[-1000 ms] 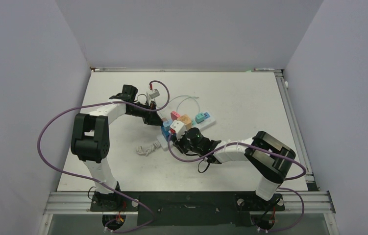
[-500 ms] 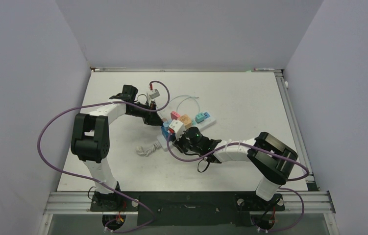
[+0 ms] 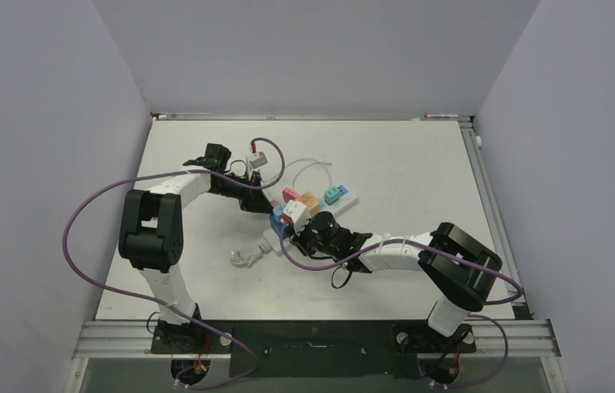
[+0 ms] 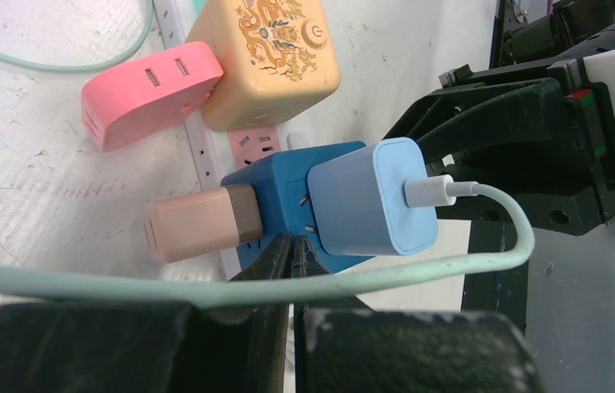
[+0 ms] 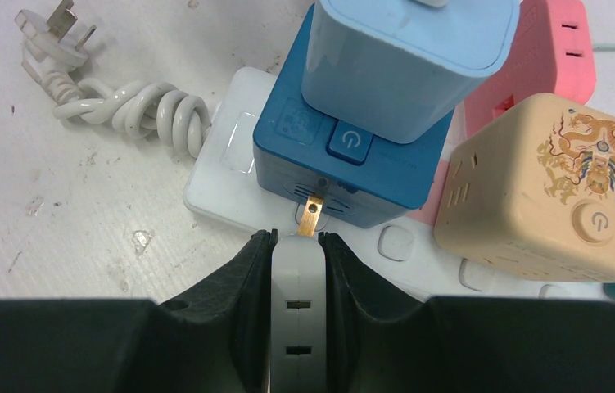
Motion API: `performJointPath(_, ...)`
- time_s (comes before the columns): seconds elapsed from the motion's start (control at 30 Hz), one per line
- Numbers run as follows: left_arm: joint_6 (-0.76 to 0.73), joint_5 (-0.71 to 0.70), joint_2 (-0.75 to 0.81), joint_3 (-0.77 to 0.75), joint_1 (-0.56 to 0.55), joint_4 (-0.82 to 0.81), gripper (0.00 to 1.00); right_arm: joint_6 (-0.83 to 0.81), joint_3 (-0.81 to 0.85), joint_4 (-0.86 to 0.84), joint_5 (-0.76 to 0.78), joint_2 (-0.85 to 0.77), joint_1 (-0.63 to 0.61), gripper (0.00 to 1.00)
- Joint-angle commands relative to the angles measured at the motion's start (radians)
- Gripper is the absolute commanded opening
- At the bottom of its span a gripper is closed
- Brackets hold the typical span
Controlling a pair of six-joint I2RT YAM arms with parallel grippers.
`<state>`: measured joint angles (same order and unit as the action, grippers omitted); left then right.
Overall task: Insert the plug
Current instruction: Insert the plug into the socket.
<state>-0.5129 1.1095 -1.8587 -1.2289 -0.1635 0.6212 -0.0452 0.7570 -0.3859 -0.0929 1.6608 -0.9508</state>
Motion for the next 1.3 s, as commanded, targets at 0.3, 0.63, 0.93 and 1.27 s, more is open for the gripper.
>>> performJointPath(0.3,-0.053,-0.036,0.008,0.032,-0.022,0.087,0.0,-0.022,0.033,-0.033,0.044,-0.053,-0.038,0.05)
performJointPath(0.63,-0.049,-0.04,0.001,0.031,-0.022,0.084,0.0,-0.033,0.036,-0.032,0.058,-0.059,-0.045,0.05)
performJointPath(0.93,-0.044,-0.042,-0.002,0.031,-0.022,0.078,0.0,-0.033,0.032,-0.034,0.067,-0.075,-0.043,0.05)
performJointPath(1.27,-0.044,-0.044,0.001,0.031,-0.022,0.076,0.0,-0.018,0.031,-0.036,0.054,-0.07,-0.04,0.05)
